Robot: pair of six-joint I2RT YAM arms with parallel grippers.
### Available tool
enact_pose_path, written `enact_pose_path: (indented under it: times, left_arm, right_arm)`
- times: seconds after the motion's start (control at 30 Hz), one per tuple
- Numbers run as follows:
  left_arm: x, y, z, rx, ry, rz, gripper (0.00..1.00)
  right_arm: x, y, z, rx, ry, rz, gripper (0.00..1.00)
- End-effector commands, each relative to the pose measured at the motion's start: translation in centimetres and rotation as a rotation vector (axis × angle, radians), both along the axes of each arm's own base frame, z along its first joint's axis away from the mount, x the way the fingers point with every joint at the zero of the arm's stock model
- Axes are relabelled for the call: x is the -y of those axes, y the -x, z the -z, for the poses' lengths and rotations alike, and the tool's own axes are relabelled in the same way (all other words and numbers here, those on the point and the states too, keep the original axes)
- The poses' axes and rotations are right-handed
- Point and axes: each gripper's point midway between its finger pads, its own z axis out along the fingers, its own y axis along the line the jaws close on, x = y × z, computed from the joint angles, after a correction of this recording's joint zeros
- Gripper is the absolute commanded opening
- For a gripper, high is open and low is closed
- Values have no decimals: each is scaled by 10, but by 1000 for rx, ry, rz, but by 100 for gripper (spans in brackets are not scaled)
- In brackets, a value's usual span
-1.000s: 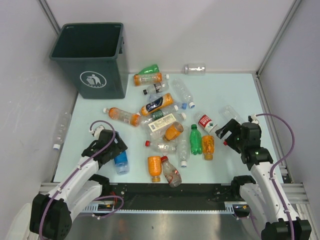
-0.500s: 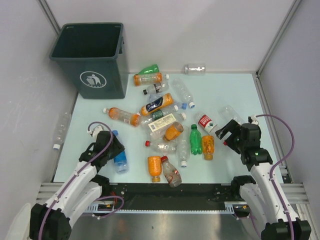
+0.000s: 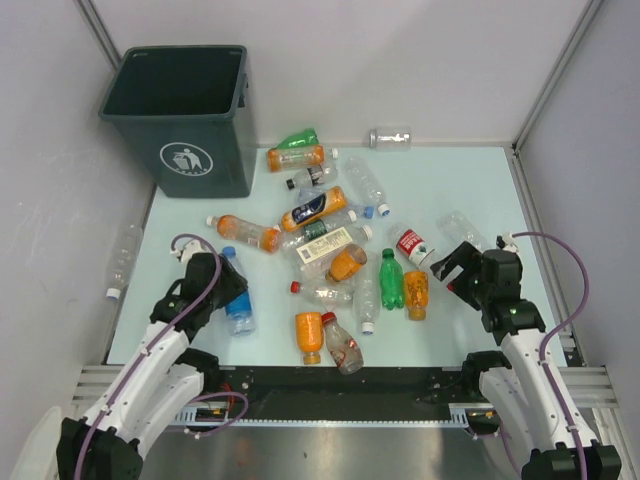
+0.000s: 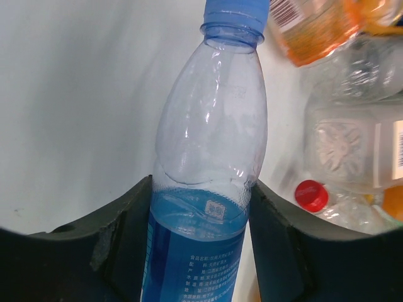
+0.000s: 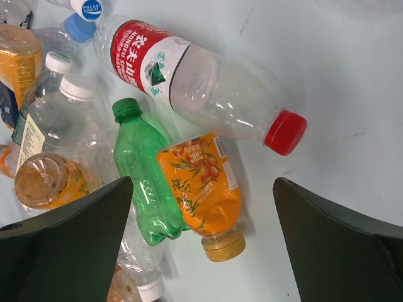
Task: Put the plastic bottles in the bin
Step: Pick up the plastic bottle at the center of the board, then place the plastic bottle in the trash bin.
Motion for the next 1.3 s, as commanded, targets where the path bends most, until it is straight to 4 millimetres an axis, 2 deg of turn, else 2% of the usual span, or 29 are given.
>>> enact_pose_path:
  times: [0.0, 0.07, 0.1, 0.13, 0.17, 0.23, 0.27, 0.33, 0.37, 0.57, 0.7, 0.73, 0.77, 0.8, 0.83, 0.87, 0.97, 1.0, 1.1, 1.2, 1.27]
  left_arm:
    - [7, -30, -66, 153, -15, 49, 56]
    - [10, -41, -95, 204, -13, 59, 56]
    - [15, -52, -133, 287, 13, 65, 56]
    - [18, -60, -148, 317, 22, 73, 56]
    - [20, -67, -183, 397, 27, 86, 56]
    - [21, -78, -212, 442, 20, 83, 57]
    - [21, -83, -246, 511, 13, 84, 57]
    - [16, -96, -270, 551, -11, 49, 58]
    - [14, -99, -297, 608, -24, 43, 58]
    - [-3, -135, -385, 850, -89, -73, 59]
    - [-9, -159, -422, 963, -131, -123, 59]
    - [-15, -164, -427, 977, -159, -150, 59]
    - [-22, -168, -443, 1016, -160, -180, 59]
    - [-24, -181, -439, 1005, -169, -191, 59]
    - [-43, -202, -465, 1091, -141, -263, 59]
    - [-45, -218, -459, 1086, -140, -274, 59]
    - [-55, -234, -477, 1140, -111, -290, 60]
    - [-55, -249, -478, 1145, -102, -292, 60]
    - [-63, -271, -485, 1170, -125, -298, 62]
    - [-74, -294, -477, 1168, -154, -318, 65]
    - [-79, -302, -474, 1167, -144, -325, 67]
  right_arm:
    - [-1, 0, -2, 18, -7, -4, 100]
    - [-1, 1, 2, 10, -10, -5, 100]
    - [-2, 0, 2, 13, -18, -5, 100]
    - [-4, 0, 3, 12, -21, -12, 100]
    - [-5, -1, 2, 17, -28, -18, 100]
    - [-9, -1, 2, 16, -41, -38, 100]
    - [-10, -2, 1, 22, -43, -42, 100]
    - [-12, -3, 0, 26, -51, -46, 100]
    - [-12, -2, -1, 27, -55, -47, 100]
    - [-15, -1, -5, 44, -69, -57, 100]
    - [-15, 0, -7, 46, -73, -53, 100]
    - [-15, 1, -6, 44, -75, -54, 100]
    - [-15, 2, -6, 40, -80, -50, 100]
    - [-15, 2, -7, 43, -82, -50, 100]
    - [-17, 2, -9, 48, -98, -49, 100]
    - [-18, 1, -12, 56, -106, -47, 99]
    - [-21, -3, -21, 91, -128, -57, 99]
    - [-22, -6, -25, 108, -134, -58, 99]
    - [-24, -10, -29, 123, -141, -68, 99]
    - [-25, -12, -28, 113, -144, -73, 99]
    - [-26, -12, -28, 110, -146, -77, 99]
